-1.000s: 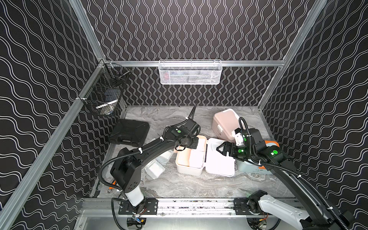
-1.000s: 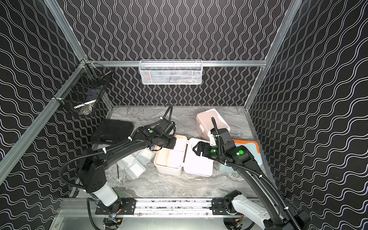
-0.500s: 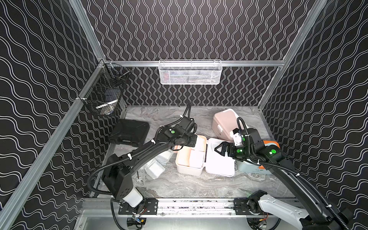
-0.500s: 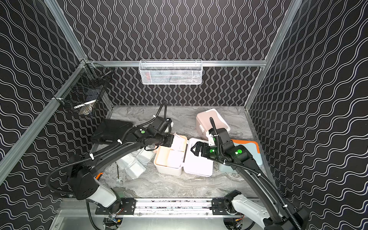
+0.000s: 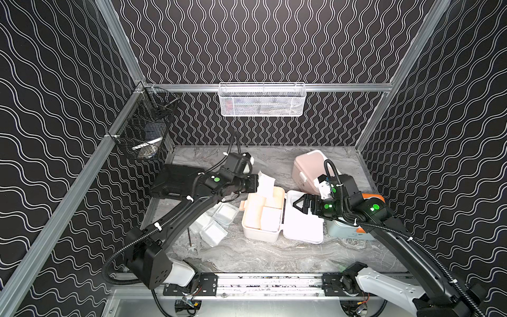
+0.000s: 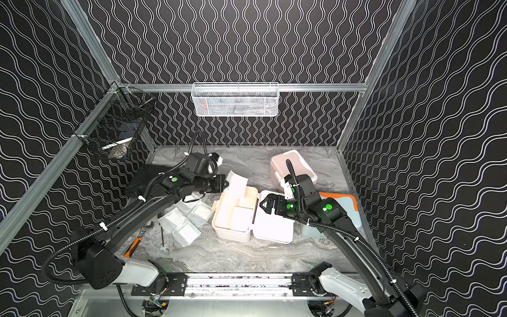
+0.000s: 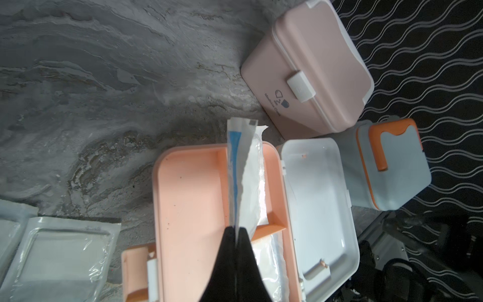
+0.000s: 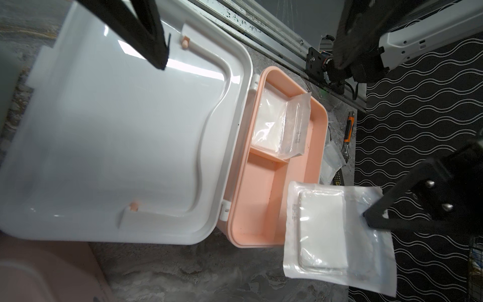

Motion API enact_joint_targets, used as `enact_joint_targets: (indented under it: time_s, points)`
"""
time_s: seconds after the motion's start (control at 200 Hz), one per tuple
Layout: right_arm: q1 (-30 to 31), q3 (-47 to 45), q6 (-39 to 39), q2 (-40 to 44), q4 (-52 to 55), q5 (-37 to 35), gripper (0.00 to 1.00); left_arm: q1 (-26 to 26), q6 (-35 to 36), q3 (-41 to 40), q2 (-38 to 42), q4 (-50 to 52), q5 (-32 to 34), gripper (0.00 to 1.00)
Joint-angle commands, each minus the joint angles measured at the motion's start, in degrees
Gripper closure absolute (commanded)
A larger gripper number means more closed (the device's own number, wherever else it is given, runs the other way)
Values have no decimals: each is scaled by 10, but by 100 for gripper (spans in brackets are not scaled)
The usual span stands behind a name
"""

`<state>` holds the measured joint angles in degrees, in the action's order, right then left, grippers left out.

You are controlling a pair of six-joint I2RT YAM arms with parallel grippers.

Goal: Open first aid kits and take out gauze
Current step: Pick up the gauze from the first aid kit, then place the gauze at the center of the board.

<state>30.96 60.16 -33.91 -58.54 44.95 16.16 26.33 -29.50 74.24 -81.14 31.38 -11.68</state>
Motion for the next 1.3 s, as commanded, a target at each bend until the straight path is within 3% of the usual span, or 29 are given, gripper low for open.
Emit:
enact_joint_targets:
  time_s: [0.0,0.215,0.375,0.646,0.831,1.041,1.296]
  points:
    - [18,7,-5,-6,-21,2,0,-55,-31,-22,22,-52,-25,100]
    - [59,15,-4,-31,-26,-15,0,-192,-107,-76,30,-128,-39,100]
    - [69,8,-7,-39,-36,-17,0,-249,-199,-114,-16,-204,-40,100]
    - [77,8,-7,-48,-36,-20,0,-259,-353,-143,-118,-287,25,100]
    - [79,3,-6,-46,-32,-22,0,-258,-415,-152,-165,-304,79,100]
    - [79,-4,-5,-49,-35,-18,0,-258,-429,-156,-196,-299,101,100]
    - [81,-4,-5,-59,-44,-12,0,-250,-425,-190,-161,-283,127,97]
